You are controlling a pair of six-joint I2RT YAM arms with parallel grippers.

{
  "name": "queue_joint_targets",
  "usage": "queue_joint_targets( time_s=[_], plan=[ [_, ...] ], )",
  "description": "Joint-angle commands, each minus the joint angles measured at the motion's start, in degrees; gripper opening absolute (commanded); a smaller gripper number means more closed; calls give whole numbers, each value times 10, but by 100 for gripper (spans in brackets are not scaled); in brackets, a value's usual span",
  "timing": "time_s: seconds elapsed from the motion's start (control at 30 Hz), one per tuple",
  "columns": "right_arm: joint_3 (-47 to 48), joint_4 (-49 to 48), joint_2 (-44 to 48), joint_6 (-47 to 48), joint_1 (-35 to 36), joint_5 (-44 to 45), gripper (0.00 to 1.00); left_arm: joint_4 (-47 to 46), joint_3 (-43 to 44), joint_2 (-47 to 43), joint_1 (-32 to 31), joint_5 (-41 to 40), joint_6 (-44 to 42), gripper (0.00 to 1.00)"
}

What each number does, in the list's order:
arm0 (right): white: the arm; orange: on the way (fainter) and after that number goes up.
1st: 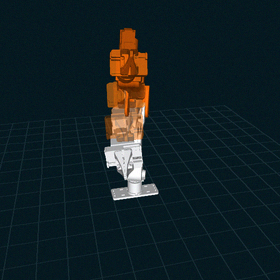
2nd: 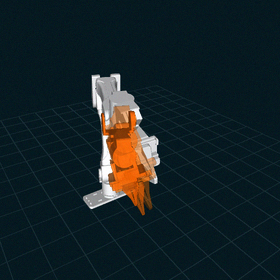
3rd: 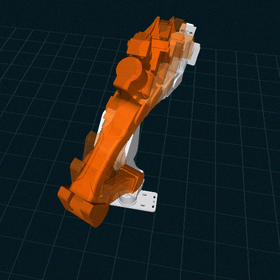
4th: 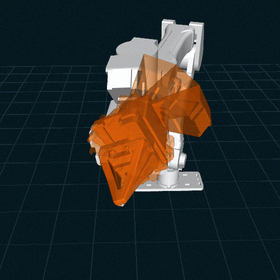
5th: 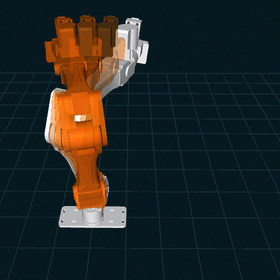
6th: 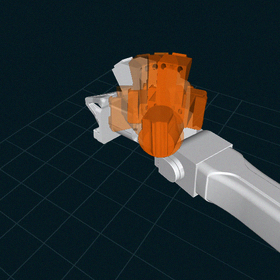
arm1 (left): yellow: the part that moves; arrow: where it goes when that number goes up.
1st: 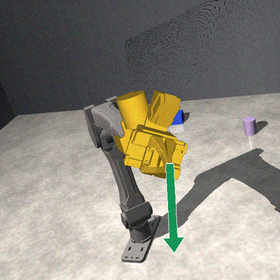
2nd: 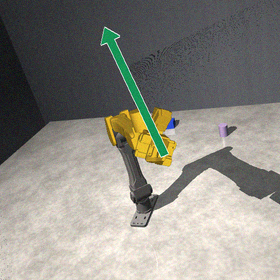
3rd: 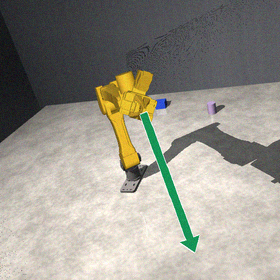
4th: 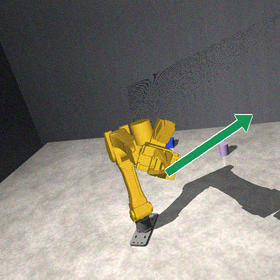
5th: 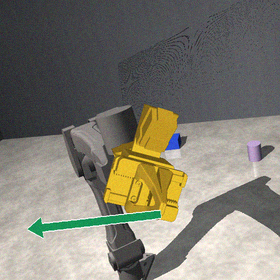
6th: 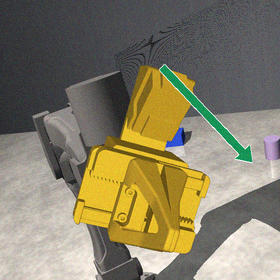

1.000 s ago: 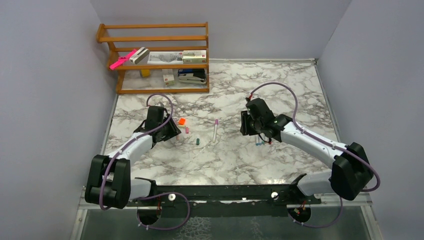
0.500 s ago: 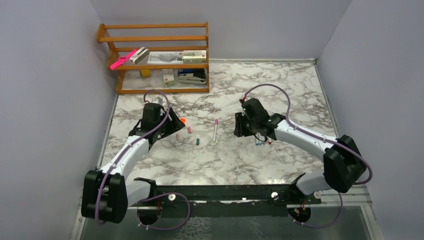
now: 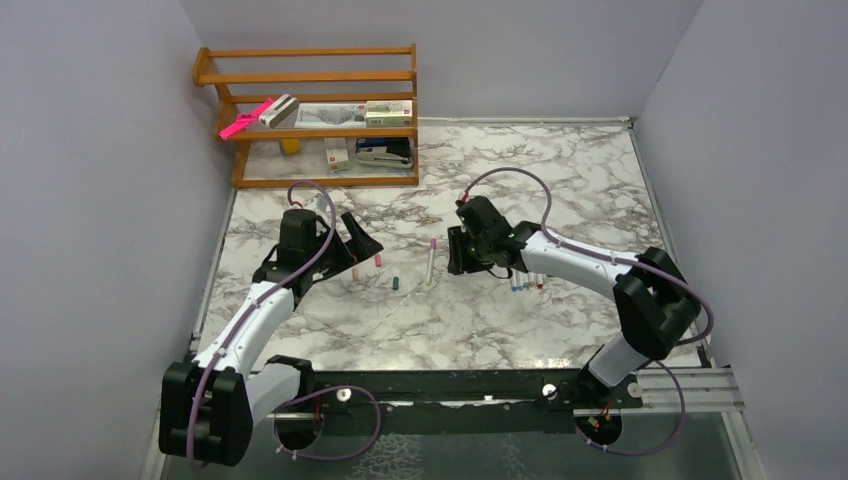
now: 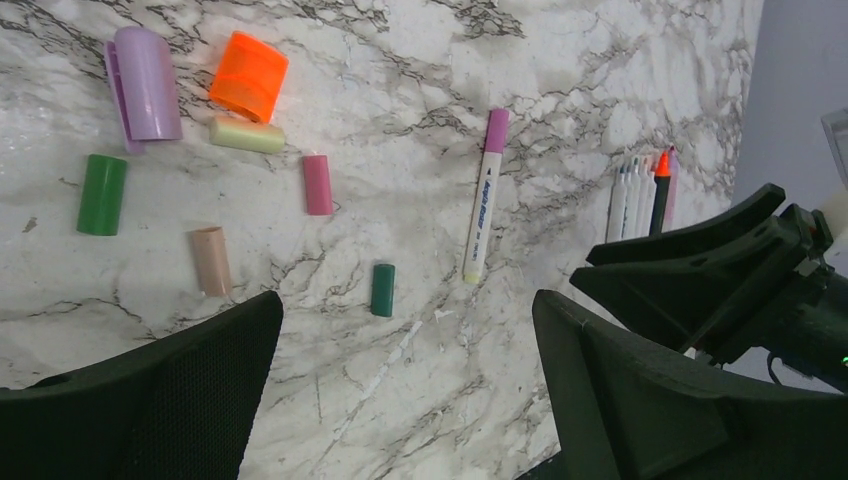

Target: Open the pen caps

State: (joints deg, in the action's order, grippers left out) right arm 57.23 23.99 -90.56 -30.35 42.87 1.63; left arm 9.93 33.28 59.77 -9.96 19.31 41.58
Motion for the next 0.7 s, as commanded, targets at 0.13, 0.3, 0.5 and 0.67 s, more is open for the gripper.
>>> queue_joint_targets(
  time_s=[0.13, 0.3, 0.5, 0.67],
  plan=[
    [110, 24, -93, -32, 40, 33, 42, -40, -29, -19, 2, 66, 18, 99],
    [159, 55, -143, -57, 63, 71, 42, -28, -36, -39, 2, 89, 17, 99],
    [209, 103, -190, -87, 81, 121, 42, -30, -49, -60, 2, 117, 18, 99],
    [245, 136, -223, -96, 86, 145, 42, -31, -61, -83, 2, 124, 21, 99]
  ],
)
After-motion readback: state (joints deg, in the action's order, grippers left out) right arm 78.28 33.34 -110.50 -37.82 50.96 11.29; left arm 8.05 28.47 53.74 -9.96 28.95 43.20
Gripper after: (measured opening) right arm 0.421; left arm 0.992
